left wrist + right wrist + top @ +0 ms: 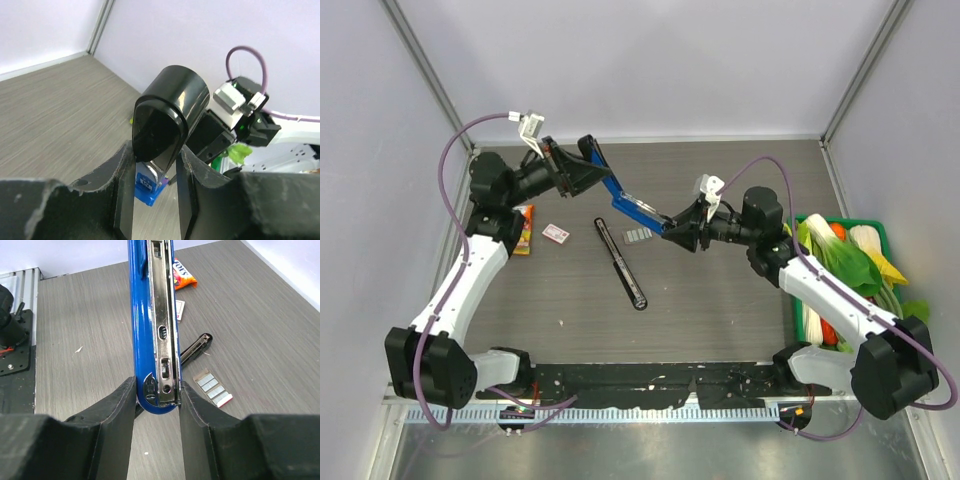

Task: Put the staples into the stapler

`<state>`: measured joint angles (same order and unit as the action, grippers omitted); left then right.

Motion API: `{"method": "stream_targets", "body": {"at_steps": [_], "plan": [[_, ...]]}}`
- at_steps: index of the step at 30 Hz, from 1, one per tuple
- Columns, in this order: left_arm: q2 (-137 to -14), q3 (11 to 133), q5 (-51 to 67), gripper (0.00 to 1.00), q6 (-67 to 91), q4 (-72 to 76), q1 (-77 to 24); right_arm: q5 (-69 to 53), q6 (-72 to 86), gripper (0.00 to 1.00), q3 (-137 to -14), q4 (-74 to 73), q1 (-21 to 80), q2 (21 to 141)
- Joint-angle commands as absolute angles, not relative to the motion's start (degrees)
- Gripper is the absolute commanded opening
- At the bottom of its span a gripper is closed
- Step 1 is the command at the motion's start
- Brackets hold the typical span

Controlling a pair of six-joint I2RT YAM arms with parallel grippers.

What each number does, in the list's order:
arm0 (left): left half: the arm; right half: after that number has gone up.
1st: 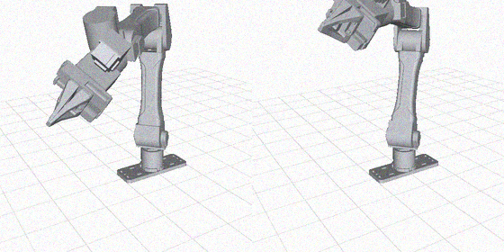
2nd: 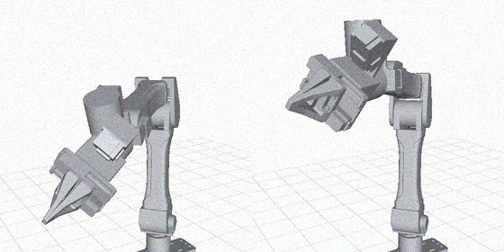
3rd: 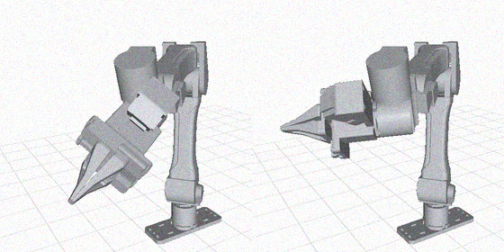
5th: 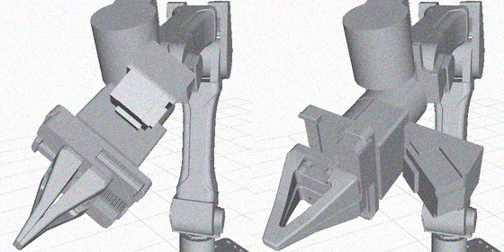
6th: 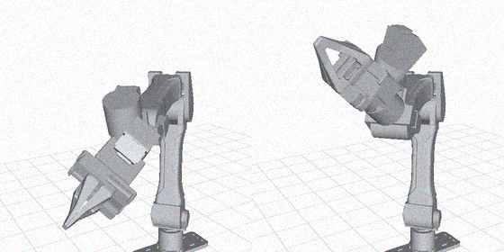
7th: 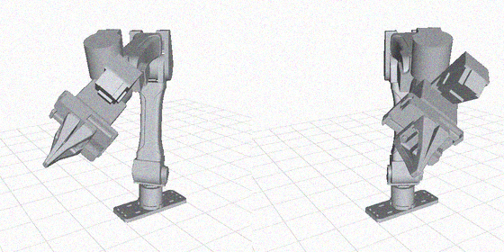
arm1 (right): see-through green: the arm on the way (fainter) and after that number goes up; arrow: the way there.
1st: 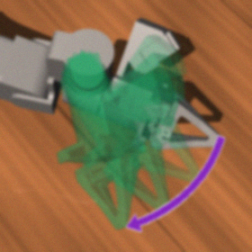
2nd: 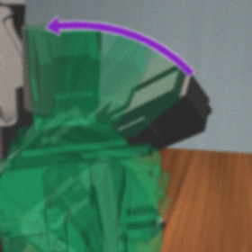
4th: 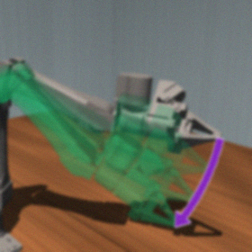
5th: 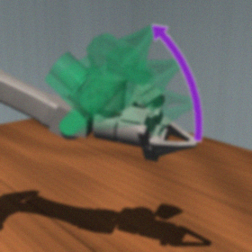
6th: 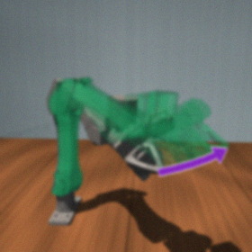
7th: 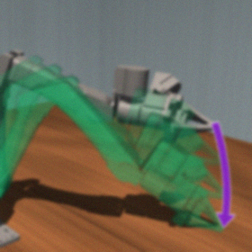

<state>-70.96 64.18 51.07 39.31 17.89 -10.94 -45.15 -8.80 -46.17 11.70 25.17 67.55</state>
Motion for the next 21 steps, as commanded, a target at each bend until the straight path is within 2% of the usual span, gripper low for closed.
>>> {"method": "stream_targets", "body": {"at_steps": [1,8,11,15,18,21], "plan": [[-68.8,61.2,41.8,0.00,56.0,48.5,-8.1,-45.9,-2.1,0.18,-42.5,14.3,25.7,69.3],[-68.6,55.5,37.6,0.00,63.8,61.2,-8.1,-43.1,10.7,0.18,-39.7,25.5,25.6,71.3],[-68.9,54.3,36.7,0.00,64.9,64.2,-8.1,-42.5,16.1,0.25,-38.3,30.8,25.9,71.5],[-69.4,53.3,35.7,0.00,65.9,65.9,-8.1,-45.1,17.3,0.45,-37.4,34.7,27.8,71.8],[-69.7,52.6,35.2,0.00,66.4,67.3,-8.0,-47.0,15.8,0.54,-36.8,34.7,28.3,71.5],[-70.0,52.5,35.8,0.00,66.5,67.4,-8.1,-47.6,12.5,0.56,-38.0,32.4,28.3,71.0]]}}
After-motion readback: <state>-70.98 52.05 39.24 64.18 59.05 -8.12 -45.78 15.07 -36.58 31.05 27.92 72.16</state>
